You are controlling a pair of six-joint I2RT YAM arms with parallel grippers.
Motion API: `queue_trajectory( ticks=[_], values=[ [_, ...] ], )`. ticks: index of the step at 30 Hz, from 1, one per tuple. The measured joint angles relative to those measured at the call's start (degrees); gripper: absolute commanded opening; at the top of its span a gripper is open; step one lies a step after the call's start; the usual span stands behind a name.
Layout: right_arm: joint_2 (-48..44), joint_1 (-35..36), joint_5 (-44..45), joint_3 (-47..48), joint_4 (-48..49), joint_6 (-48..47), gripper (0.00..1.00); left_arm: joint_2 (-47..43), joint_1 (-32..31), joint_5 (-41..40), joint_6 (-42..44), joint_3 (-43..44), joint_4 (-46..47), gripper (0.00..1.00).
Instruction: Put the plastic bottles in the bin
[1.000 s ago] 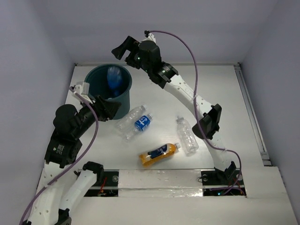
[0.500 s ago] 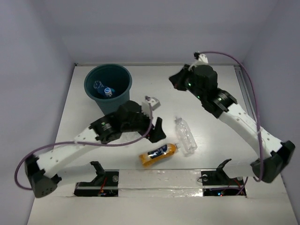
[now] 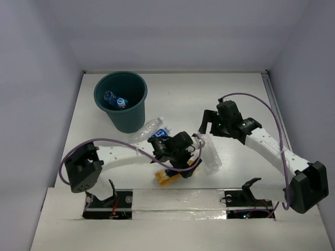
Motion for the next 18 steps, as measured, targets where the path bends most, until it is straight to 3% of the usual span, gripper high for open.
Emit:
queue_trajectory(
  ticks=[6, 13, 16, 18],
  values=[
    [8.09, -2.19, -2.47, 0.02, -0.22, -3.56, 0.99, 8.28, -0.37, -2.78, 2.19, 0.0, 1.7, 0.98],
    [17.25, -2.49, -4.83, 0.37, -0.26, -7.1, 0.93, 11.78, -1.9, -5.66, 2.91, -0.07, 3.82, 0.67],
    [19.8, -2.49, -5.42, 1.92, -0.24, -7.98, 0.83, 11.02, -1.99, -6.27, 2.32, -0.15, 3.5, 0.5],
    [21.27, -2.49, -5.81, 3.23, -0.13, -8.35, 0.78, 9.42, -1.99, -6.8, 2.01, -0.15, 2.78, 0.5]
  ],
)
